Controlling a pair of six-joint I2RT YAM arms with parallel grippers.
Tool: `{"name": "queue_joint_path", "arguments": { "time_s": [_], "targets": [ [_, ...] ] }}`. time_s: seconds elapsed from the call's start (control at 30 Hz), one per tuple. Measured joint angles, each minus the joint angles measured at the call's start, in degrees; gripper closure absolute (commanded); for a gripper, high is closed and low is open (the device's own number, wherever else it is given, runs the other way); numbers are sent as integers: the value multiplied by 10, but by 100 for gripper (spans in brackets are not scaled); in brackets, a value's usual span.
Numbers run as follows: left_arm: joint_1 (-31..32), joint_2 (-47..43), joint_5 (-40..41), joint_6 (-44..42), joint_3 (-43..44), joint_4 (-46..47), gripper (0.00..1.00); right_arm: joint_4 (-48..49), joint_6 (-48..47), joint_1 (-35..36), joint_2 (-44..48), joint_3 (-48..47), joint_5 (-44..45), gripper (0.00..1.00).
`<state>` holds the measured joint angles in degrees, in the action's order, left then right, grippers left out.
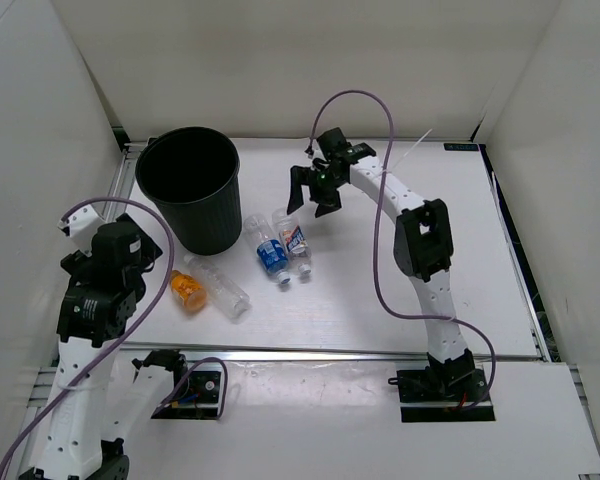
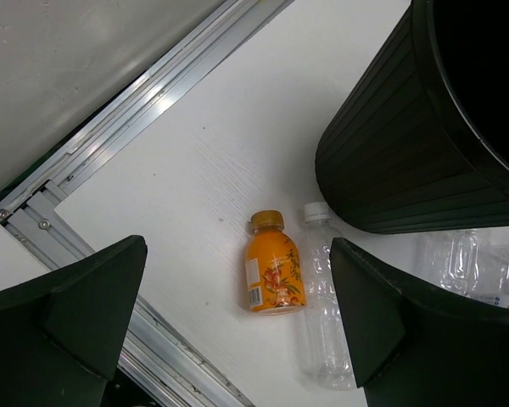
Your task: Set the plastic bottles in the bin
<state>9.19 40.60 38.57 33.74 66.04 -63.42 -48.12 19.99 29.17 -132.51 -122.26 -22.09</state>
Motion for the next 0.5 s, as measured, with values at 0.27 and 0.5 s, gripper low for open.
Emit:
{"name": "queue_joint_path", "arguments": {
  "time_s": [0.27,0.5],
  "targets": [
    [0,19,0,1,0,-1,0,7,7,29,-47,0,-35,0],
    [0,16,0,1,1,-22,0,7,16,40,-72,0,-40,0]
  ]
}}
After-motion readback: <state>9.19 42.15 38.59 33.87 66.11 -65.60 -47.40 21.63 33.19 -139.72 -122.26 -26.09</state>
